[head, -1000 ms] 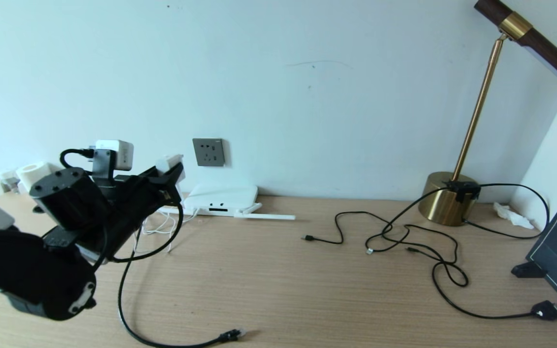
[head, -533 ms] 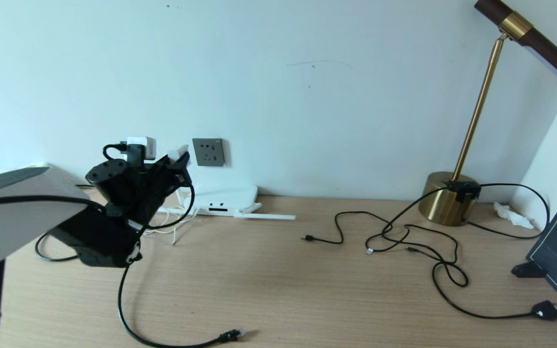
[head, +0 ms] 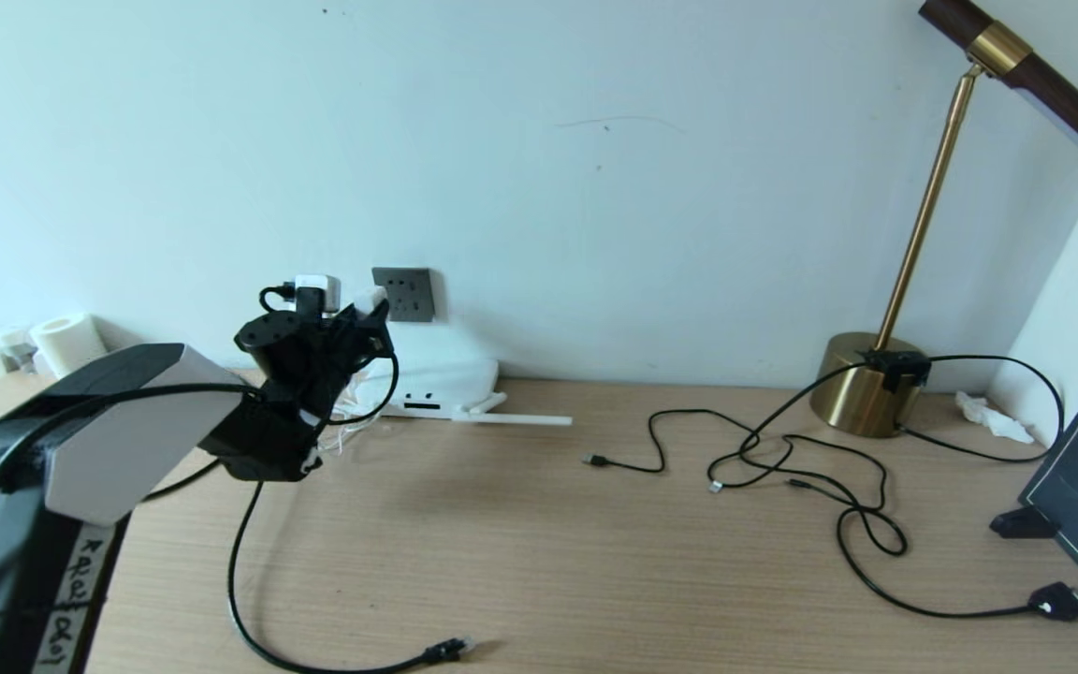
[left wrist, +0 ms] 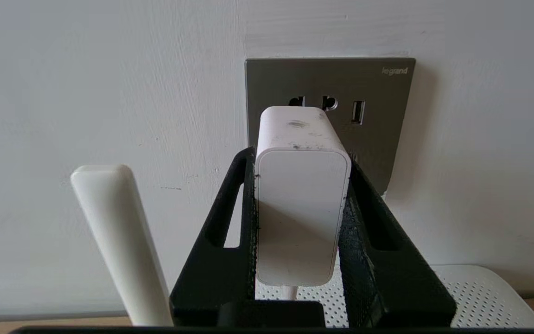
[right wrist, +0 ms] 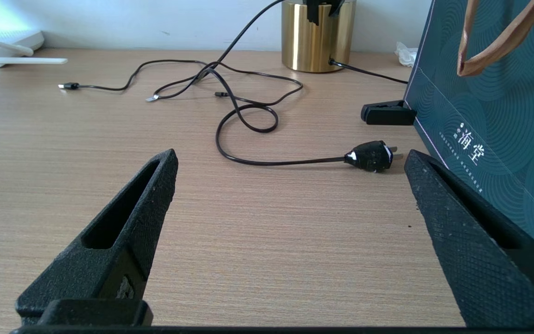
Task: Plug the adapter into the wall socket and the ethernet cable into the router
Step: Plug plug into socket
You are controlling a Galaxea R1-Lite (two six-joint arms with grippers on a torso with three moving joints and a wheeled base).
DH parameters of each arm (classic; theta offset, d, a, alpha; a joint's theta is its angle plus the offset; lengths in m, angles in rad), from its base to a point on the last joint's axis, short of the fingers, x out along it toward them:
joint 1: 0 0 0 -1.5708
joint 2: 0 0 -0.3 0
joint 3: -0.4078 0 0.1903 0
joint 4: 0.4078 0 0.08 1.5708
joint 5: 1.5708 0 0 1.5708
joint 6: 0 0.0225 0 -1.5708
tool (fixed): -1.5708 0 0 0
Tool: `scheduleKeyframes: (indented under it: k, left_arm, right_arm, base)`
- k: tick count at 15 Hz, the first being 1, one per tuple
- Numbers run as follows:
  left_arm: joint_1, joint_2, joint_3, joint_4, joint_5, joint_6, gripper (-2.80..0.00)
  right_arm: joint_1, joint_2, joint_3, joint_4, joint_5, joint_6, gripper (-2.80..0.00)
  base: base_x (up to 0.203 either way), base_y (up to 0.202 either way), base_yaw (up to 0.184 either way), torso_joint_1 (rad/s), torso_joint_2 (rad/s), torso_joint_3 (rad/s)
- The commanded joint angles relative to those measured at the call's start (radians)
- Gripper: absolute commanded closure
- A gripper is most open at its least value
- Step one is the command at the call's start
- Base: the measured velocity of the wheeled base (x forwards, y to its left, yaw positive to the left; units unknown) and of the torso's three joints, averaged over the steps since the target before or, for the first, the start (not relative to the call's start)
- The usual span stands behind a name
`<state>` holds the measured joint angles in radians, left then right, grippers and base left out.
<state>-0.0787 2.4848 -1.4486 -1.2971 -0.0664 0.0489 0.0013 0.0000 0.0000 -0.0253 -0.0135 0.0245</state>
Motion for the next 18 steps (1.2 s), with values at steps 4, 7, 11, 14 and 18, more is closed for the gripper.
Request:
scheduleKeyframes:
  k: [4,7,11,14,18]
  left_arm:
    - [-0.002,0.072,-0.125,0.048,0.0,0.0,0.0]
    - [-0.007,0.053,-0.119,0.042,0.009,0.0,0.0]
    - [-0.016,0.03,-0.078,0.035,0.027,0.0,0.0]
    - [-0.024,0.023,-0.042,0.002,0.028,-0.001,0.0]
    - [-0.024,0.028,-0.049,0.002,0.028,-0.008,0.0]
  right_arm:
    - [0.0,0.0,0.012,-0.001,0.0,0.0,-2.8]
    - [0.001,0.0,0.011,-0.001,0.0,0.0,-2.8]
    - [0.0,-0.001,0.012,-0.001,0.0,0.0,-2.8]
    - [0.0,0.0,0.012,-0.001,0.0,0.0,-2.8]
    - [0.0,-0.002,0.012,-0.001,0.0,0.0,-2.8]
  base:
    - [0.0,0.0,0.0,0.0,0.0,0.0]
    - [0.0,0.0,0.0,0.0,0.0,0.0]
    - [0.0,0.0,0.0,0.0,0.0,0.0]
    - [0.0,0.0,0.0,0.0,0.0,0.0]
    - [0.0,0.0,0.0,0.0,0.0,0.0]
